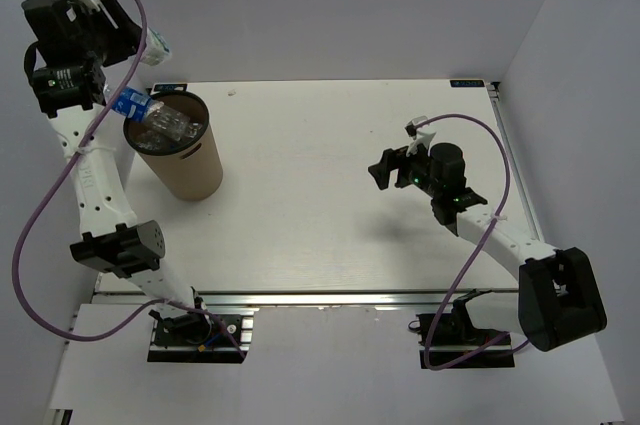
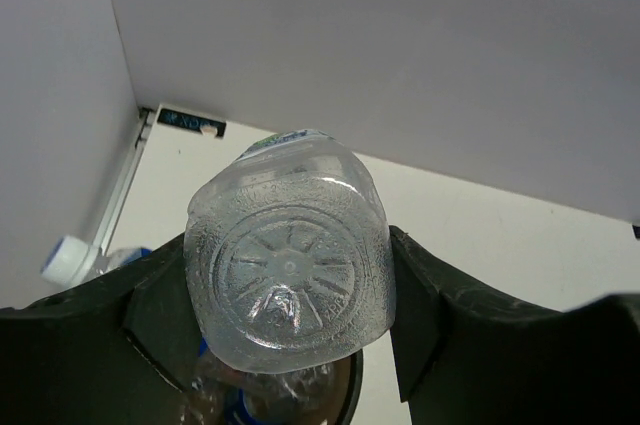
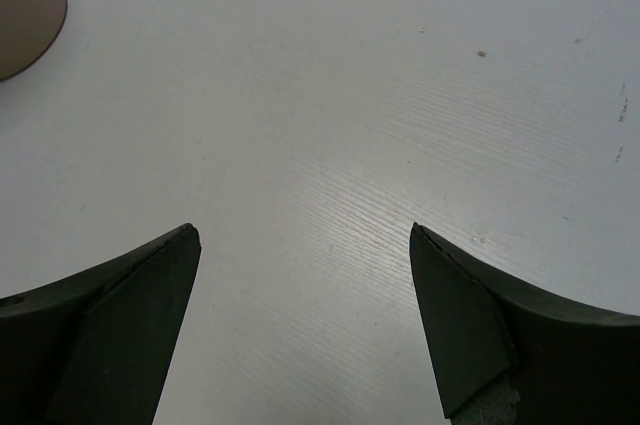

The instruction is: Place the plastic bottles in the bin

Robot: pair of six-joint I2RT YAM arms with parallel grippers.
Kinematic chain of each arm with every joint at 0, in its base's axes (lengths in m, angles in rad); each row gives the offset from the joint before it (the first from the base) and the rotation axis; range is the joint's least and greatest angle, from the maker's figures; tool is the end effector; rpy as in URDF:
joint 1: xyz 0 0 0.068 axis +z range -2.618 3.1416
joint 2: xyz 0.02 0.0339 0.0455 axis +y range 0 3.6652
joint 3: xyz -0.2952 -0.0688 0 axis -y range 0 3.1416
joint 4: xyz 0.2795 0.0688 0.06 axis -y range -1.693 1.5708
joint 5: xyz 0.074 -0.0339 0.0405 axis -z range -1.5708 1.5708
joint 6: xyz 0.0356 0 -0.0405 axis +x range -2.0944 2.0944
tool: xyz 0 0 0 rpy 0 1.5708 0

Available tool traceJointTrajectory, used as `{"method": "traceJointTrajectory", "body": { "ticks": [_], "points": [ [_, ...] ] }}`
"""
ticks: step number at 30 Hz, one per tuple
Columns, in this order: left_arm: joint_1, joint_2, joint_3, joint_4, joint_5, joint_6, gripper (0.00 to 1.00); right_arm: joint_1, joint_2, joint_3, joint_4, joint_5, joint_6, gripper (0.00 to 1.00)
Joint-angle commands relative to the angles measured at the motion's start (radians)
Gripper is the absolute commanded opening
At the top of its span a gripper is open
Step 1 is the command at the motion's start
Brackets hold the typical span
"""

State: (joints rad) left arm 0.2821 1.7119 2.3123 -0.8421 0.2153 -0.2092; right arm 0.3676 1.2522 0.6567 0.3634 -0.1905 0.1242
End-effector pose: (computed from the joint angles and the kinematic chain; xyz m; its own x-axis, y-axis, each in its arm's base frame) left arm 0.3516 0.0940 0.5871 -0.2098 -0.2720 -0.9391 -0.1189 0.9605 -0.2517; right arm 0.2762 0.1136 0.2617 -0.2780 0.0233 -0.9603 -0.4942 0.8538 0.1638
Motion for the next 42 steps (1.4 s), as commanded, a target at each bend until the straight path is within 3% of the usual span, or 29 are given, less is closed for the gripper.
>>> {"method": "traceJointTrajectory", "body": {
  "ticks": [1, 4, 10, 15, 22, 26, 30, 33, 39, 42],
  "points": [
    [-0.017, -0.006, -0.01, -0.139, 0.033, 0.017, 0.0, -0.006, 0.007, 0.046, 0.014, -0.038, 0.006, 0.89],
    [-0.026, 0.017, 0.033, -0.207, -0.016, 0.074, 0.0, -0.007, 0.012, 0.047, 0.02, -0.062, 0.015, 0.89],
    [-0.046, 0.006, -0.042, -0.262, -0.111, 0.151, 0.0, -0.009, 0.03, 0.057, 0.02, -0.099, 0.032, 0.89],
    [-0.049, 0.021, -0.103, -0.253, -0.094, 0.205, 0.0, -0.009, 0.041, 0.061, 0.016, -0.119, 0.038, 0.89],
    [-0.049, 0.051, 0.013, -0.288, -0.014, 0.205, 0.0, -0.01, 0.041, 0.064, 0.019, -0.109, 0.032, 0.89],
    [-0.05, 0.0, -0.034, -0.285, -0.1, 0.188, 0.0, -0.013, 0.064, 0.076, 0.016, -0.115, 0.038, 0.89],
    [-0.049, -0.021, -0.183, -0.236, -0.135, 0.177, 0.05, -0.016, 0.075, 0.08, 0.012, -0.121, 0.048, 0.89],
    [-0.05, 0.032, -0.165, -0.251, -0.201, 0.148, 0.0, -0.018, 0.069, 0.078, 0.006, -0.121, 0.049, 0.89],
    [-0.05, 0.124, -0.05, -0.288, -0.178, 0.145, 0.0, -0.022, 0.053, 0.067, 0.0, -0.104, 0.048, 0.89],
    [-0.049, 0.138, -0.096, -0.284, -0.247, 0.136, 0.07, -0.025, 0.056, 0.069, 0.002, -0.106, 0.051, 0.89]
  ]
}}
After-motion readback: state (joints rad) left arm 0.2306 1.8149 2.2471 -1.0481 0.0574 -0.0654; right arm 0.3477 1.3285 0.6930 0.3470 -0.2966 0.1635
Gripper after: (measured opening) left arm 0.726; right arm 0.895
